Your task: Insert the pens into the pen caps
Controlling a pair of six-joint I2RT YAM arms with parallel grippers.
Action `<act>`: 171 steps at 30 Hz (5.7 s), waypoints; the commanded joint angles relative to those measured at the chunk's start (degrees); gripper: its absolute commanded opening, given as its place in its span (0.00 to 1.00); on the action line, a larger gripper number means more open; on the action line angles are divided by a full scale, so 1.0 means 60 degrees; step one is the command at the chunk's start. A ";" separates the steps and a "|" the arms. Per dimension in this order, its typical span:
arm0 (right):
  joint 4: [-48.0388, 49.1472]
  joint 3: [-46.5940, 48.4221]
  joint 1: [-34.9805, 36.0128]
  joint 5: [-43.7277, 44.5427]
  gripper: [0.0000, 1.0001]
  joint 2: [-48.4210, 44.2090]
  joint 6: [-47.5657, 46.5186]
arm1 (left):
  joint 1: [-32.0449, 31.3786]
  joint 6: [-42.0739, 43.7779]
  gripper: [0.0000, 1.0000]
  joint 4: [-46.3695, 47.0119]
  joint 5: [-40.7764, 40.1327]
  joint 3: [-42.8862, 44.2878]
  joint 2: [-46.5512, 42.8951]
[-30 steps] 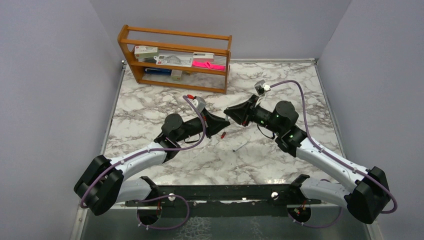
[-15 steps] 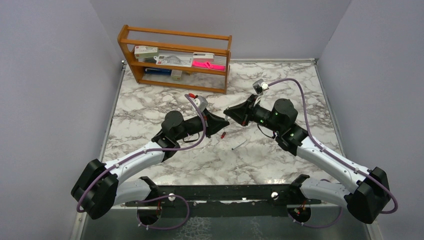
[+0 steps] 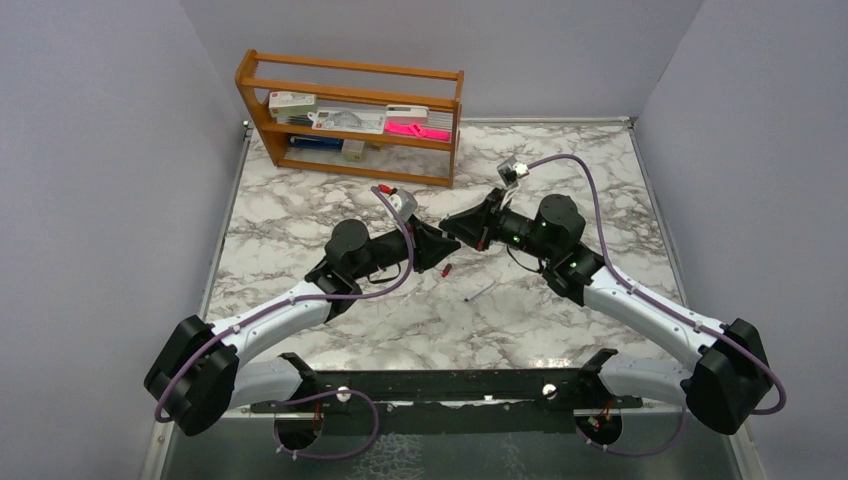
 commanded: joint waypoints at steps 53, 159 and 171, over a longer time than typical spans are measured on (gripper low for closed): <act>-0.8853 0.4439 0.1141 0.8134 0.59 0.5657 0.4472 | 0.1687 -0.0096 0.00 -0.1722 -0.2560 -0.0359 -0.0130; -0.2421 0.3421 -0.0819 0.2330 0.01 0.2882 0.0129 | 0.1703 -0.2127 0.00 0.1396 0.0551 -0.0760 0.0247; 0.2747 0.0870 -0.0818 0.0935 0.01 0.1091 0.0555 | 0.1680 -0.3836 0.00 0.6037 0.2035 -0.0934 0.1806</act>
